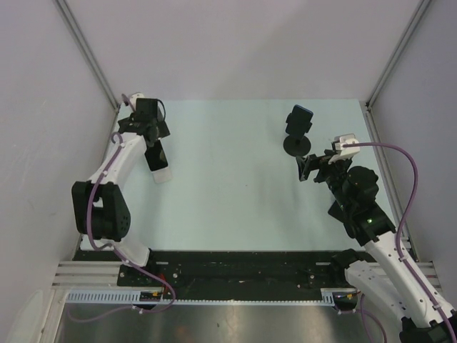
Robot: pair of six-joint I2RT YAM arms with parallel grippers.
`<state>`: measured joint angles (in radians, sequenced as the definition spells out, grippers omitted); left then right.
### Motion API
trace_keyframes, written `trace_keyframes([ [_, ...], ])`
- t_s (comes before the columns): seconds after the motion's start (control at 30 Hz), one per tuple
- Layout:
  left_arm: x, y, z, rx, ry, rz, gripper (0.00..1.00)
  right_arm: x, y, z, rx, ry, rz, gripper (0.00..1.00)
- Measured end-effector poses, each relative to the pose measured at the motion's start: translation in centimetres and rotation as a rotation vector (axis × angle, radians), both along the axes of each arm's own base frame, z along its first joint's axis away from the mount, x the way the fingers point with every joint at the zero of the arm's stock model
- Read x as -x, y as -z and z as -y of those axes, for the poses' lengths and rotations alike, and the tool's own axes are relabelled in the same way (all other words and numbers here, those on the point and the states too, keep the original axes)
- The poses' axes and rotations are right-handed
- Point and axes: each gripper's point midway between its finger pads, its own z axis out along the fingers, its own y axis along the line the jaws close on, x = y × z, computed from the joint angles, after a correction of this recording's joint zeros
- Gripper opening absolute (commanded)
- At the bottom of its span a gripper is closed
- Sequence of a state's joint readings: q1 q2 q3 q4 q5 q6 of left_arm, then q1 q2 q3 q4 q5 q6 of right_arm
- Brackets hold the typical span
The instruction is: Remove the phone from the phone stand
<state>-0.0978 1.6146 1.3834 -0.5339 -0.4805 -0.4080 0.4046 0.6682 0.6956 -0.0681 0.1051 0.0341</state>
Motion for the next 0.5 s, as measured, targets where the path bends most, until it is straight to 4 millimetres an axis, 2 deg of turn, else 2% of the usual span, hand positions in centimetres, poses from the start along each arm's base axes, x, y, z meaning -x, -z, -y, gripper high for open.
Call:
trace_keyframes([
  [0.13,-1.1,1.6,-0.2,-0.030,0.003,-0.050,1.00,0.0,0.1,0.0,0.001,-0.002,-0.004,1.00],
  [0.5,-1.9,2.2,-1.2,0.001,-0.001,-0.059,0.98,-0.4,0.8,0.1,0.017,0.011,-0.027,1.00],
])
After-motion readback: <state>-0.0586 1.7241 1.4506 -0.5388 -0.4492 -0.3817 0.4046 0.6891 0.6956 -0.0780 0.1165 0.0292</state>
